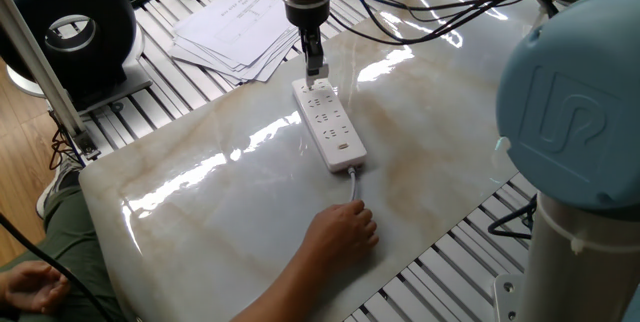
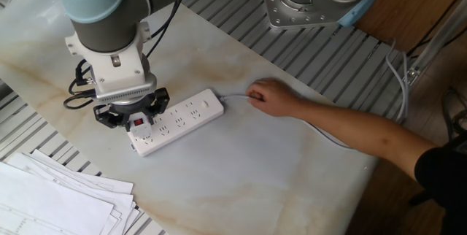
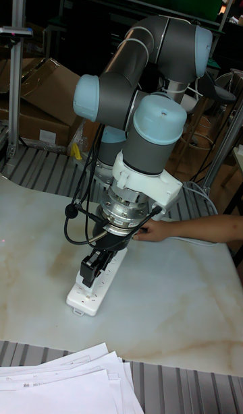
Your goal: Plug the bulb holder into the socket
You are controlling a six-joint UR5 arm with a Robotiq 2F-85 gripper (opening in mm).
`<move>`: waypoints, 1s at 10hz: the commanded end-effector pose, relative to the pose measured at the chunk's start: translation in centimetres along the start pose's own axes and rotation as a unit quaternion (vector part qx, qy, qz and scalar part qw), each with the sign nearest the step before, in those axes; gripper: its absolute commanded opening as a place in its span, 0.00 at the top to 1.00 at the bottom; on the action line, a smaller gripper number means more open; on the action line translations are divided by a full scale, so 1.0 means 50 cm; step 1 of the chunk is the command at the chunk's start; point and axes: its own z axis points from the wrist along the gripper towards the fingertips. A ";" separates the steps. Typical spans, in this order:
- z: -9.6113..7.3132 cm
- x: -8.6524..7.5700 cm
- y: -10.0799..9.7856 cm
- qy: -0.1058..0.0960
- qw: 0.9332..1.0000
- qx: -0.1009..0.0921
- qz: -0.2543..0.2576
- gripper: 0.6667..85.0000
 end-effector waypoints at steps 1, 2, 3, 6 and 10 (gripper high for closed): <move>0.000 -0.004 0.001 -0.005 1.000 -0.003 0.004 0.99; 0.000 -0.004 0.002 -0.006 1.000 -0.004 0.004 0.99; -0.001 -0.005 0.007 -0.007 1.000 -0.009 0.009 0.99; -0.008 0.005 0.015 0.003 1.000 -0.012 0.012 0.99; 0.004 -0.003 0.011 -0.009 1.000 -0.012 0.010 0.99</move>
